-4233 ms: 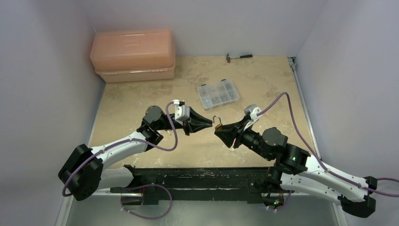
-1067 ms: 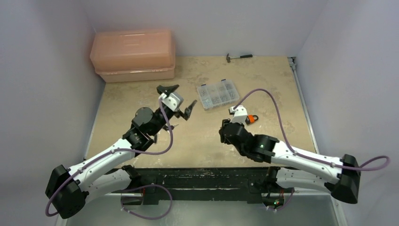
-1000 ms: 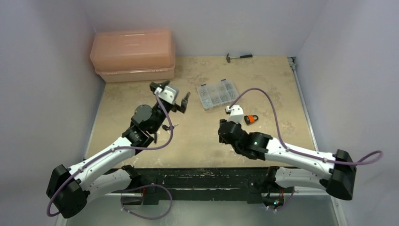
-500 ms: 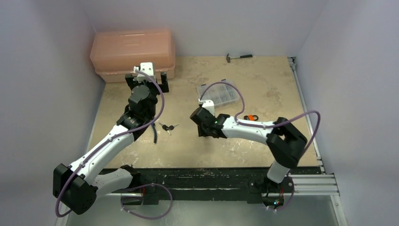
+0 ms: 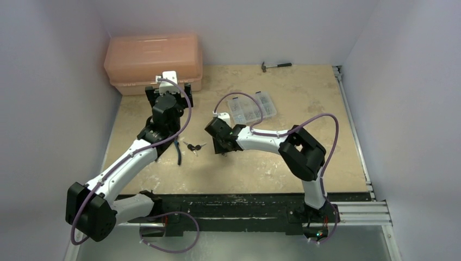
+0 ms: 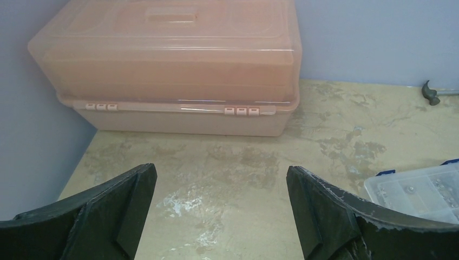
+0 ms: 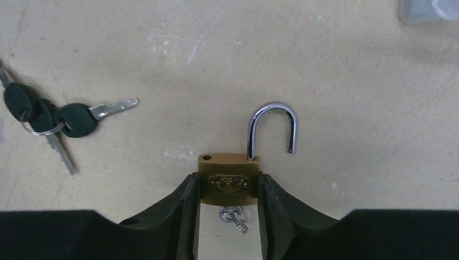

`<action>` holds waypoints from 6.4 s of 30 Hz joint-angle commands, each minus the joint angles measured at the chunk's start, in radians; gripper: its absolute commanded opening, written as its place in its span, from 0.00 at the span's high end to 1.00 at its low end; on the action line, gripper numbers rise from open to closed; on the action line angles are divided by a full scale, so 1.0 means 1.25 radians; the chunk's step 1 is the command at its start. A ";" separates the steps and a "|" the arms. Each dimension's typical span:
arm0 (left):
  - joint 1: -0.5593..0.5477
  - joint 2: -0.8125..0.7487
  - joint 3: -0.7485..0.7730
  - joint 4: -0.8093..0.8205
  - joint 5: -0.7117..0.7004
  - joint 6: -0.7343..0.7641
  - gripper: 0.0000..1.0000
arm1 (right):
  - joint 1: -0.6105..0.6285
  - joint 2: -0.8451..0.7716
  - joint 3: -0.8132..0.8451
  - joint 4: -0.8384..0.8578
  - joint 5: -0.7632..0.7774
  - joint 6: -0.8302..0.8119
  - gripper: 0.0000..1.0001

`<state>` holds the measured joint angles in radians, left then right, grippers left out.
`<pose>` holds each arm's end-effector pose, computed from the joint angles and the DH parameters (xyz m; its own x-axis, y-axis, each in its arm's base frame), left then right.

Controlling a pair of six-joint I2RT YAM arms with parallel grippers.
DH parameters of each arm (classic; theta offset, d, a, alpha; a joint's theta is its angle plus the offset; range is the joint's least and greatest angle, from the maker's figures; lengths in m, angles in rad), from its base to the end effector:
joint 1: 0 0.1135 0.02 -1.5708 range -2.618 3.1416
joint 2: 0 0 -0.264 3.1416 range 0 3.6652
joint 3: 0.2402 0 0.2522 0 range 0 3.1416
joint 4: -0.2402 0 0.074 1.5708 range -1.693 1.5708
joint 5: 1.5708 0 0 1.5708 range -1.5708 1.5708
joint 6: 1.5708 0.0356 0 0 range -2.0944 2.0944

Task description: Unlock with the key

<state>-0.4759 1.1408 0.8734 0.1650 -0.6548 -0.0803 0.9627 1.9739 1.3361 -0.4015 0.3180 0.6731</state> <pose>0.2444 -0.1016 0.3362 -0.0765 -0.0321 -0.9966 -0.1818 0.9832 -0.0177 0.2438 0.3307 0.1657 -0.8146 -0.1338 -0.5643 -0.2317 0.9671 0.1052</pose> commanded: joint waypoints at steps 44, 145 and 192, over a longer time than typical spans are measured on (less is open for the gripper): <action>0.020 0.018 0.073 -0.049 0.109 -0.041 0.07 | -0.532 -0.189 -0.129 -0.340 -0.004 0.414 0.01; 0.020 0.018 0.078 -0.058 0.148 -0.051 0.12 | -0.247 -0.257 -0.228 -0.080 -0.091 -0.146 0.60; 0.032 -0.054 0.060 -0.048 -0.059 -0.090 0.12 | 0.095 -0.083 0.122 0.142 -0.022 -0.330 0.20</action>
<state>-0.4450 1.1080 0.9257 0.0803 -0.6777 -0.1745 1.0512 1.8137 1.4036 -0.3176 0.2783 0.2874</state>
